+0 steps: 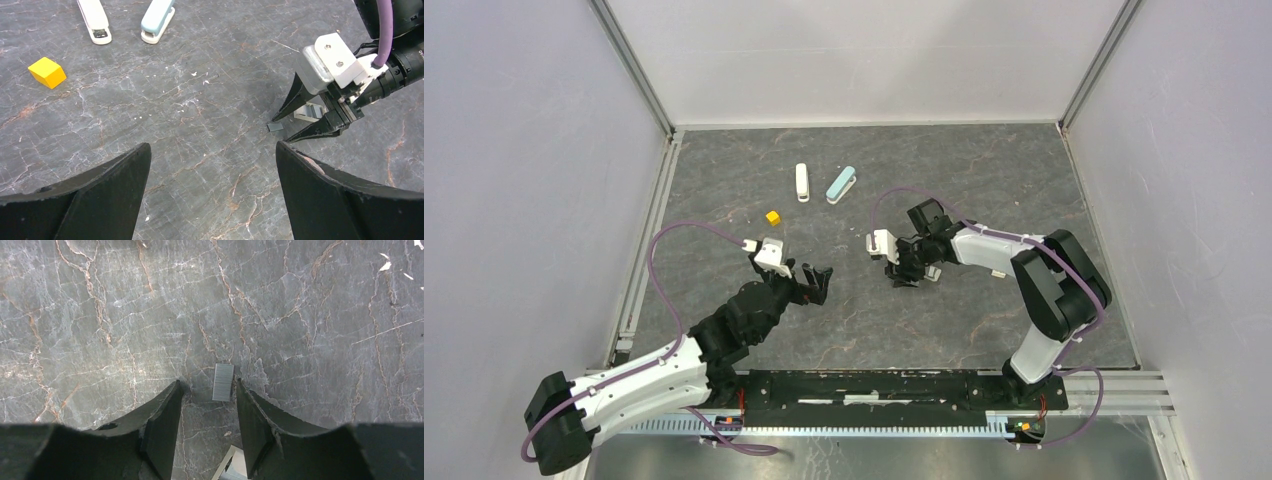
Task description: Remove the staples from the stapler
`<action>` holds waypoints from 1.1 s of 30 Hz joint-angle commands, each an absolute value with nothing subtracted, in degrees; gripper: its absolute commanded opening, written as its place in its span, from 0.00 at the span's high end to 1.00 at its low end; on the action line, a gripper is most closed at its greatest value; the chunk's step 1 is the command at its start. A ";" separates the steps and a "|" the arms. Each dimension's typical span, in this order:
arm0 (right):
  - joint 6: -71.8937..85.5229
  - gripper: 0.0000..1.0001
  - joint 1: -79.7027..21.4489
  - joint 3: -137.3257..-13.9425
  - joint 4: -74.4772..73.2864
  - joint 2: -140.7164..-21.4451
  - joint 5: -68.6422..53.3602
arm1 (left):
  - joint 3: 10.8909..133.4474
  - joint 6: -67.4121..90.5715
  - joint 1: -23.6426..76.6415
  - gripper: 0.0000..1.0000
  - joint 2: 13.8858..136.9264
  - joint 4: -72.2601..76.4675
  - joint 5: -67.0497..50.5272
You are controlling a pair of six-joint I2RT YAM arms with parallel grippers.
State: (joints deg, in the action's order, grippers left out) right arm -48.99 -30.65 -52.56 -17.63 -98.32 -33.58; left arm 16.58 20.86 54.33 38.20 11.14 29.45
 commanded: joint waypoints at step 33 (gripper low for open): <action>-44.56 0.91 -26.98 -50.78 -14.44 -99.46 -35.51 | 16.87 25.05 54.05 0.00 39.29 16.35 27.42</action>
State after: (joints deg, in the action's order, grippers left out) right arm -44.34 -27.20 -50.59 -14.04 -98.43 -37.34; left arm 16.45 23.11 54.33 39.03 13.65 27.83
